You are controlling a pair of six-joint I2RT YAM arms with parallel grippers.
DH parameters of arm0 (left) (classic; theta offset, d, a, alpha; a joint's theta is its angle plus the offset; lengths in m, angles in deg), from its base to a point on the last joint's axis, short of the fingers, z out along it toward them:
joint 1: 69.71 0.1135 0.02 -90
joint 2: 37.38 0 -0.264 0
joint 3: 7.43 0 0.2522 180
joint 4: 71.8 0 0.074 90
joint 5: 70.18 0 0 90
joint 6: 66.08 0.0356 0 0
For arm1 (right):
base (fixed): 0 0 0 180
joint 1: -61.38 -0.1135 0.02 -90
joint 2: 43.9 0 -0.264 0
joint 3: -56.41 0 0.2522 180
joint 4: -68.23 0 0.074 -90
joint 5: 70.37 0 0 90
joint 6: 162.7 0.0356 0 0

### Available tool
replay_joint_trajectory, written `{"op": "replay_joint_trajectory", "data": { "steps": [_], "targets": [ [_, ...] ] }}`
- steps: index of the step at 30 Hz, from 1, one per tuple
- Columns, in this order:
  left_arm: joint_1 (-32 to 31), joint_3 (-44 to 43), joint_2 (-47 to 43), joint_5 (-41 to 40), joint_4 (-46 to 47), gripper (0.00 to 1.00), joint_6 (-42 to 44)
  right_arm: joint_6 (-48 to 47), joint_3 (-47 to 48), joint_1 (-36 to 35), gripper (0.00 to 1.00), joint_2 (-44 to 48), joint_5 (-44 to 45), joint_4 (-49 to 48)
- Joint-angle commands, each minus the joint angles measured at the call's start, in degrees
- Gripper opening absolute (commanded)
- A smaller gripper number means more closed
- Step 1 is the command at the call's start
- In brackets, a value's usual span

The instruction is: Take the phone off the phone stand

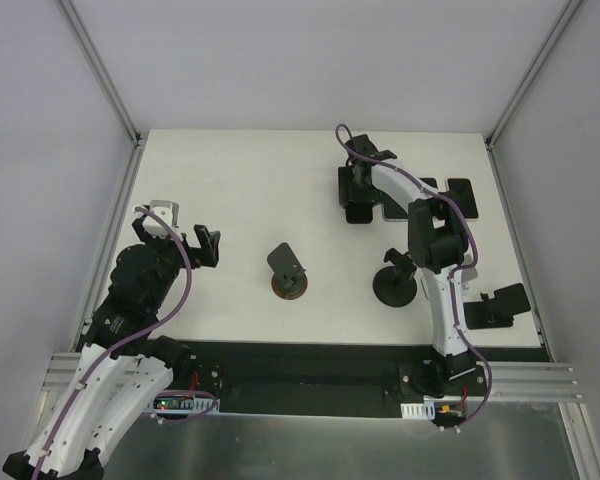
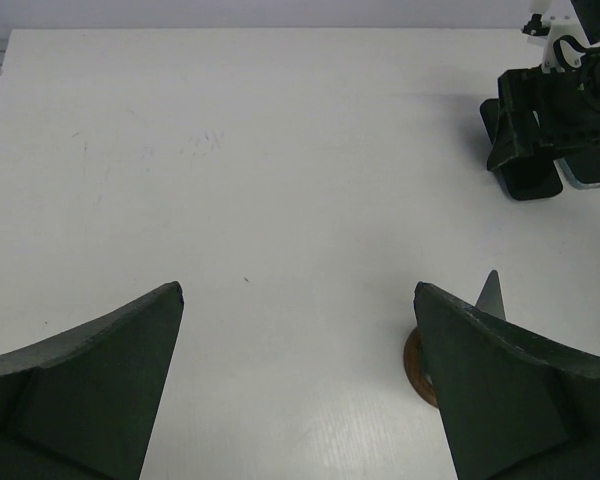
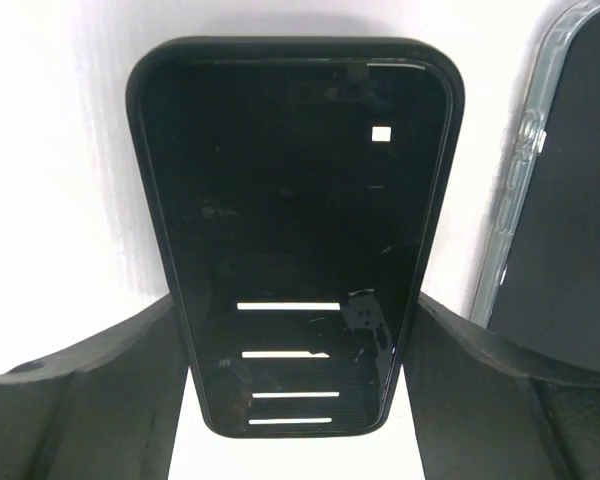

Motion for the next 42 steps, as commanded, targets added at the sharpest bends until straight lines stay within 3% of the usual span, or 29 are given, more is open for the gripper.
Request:
{"op": "replay_joint_trajectory", "data": {
  "steps": [1,10,14,24,29,33,38,42],
  "targets": [
    [2.69,-0.24,0.28,4.5,0.99,0.98,-0.68,1.88,2.94,0.33,0.47,-0.47,3.15,-0.59],
    [9.2,-0.33,1.95,12.93,1.42,0.96,-3.32,1.53,2.15,0.77,0.66,-1.61,2.9,-3.22],
    [10.08,-0.24,2.48,14.17,1.78,0.97,-3.5,1.44,1.89,0.68,0.84,-1.53,2.63,-4.45],
    [10.96,-0.16,3.88,16.19,1.86,0.97,-3.5,0.47,-1.53,0.6,0.99,5.31,0.44,-8.32],
    [11.14,-0.16,3.88,16.9,2.04,0.97,-3.58,-5.4,-10.66,-0.19,0.96,16.38,-7.27,-14.71],
    [11.23,-0.16,3.27,17.6,1.95,0.97,-3.58,-9.01,-24.0,-1.51,0.96,31.32,-17.74,-21.76],
    [11.32,-0.07,2.22,17.25,1.95,0.98,-3.67,-12.88,-33.17,-9.06,0.96,43.97,-19.52,-24.4],
    [11.4,0.11,1.34,16.9,1.95,0.98,-3.76,-14.38,-37.22,-17.23,0.96,47.78,-19.61,-25.72]
  ]
}}
